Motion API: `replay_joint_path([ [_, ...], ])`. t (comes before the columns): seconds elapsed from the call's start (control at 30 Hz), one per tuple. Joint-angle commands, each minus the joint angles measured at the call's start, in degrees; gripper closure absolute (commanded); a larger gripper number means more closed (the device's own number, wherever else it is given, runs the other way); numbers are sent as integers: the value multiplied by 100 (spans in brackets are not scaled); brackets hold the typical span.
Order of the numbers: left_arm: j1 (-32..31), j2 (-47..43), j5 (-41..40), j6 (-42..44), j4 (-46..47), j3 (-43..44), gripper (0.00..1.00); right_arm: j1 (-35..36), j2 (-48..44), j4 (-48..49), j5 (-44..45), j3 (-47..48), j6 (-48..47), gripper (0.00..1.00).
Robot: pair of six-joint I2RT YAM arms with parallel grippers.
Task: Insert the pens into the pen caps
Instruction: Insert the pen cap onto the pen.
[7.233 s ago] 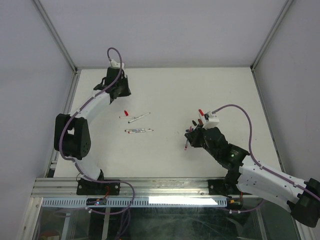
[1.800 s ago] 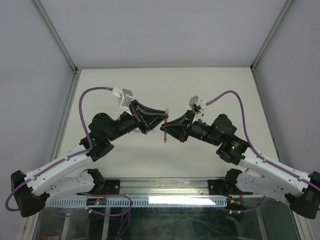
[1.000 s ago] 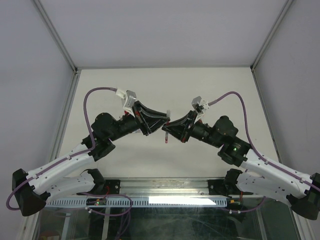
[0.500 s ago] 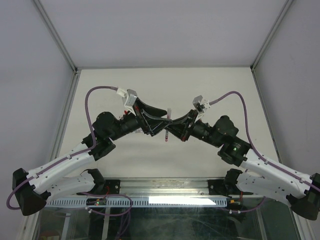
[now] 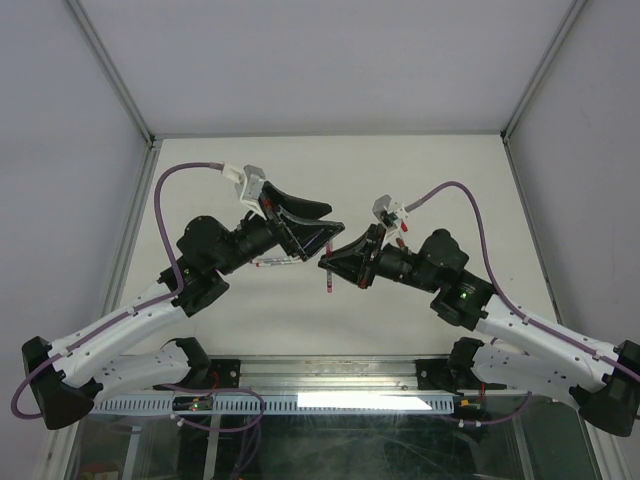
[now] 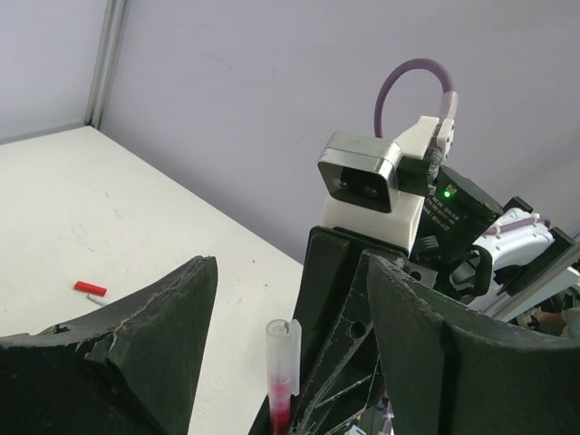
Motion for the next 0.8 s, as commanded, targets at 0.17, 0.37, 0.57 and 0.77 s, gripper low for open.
replay_joint_path([
  [0.17,4,-97,453,186,-87,166,38,-5,-205,419,-298,243,-120,100],
  [0.37,4,-98,608,160,-137,121,48,-9,-215,356,-264,288,-134,100],
  [0.57,5,-98,726,116,-97,80,70,-5,-212,316,-199,323,-134,100],
  [0.77,5,-79,825,124,-93,64,87,-5,-239,289,-94,379,-137,100],
])
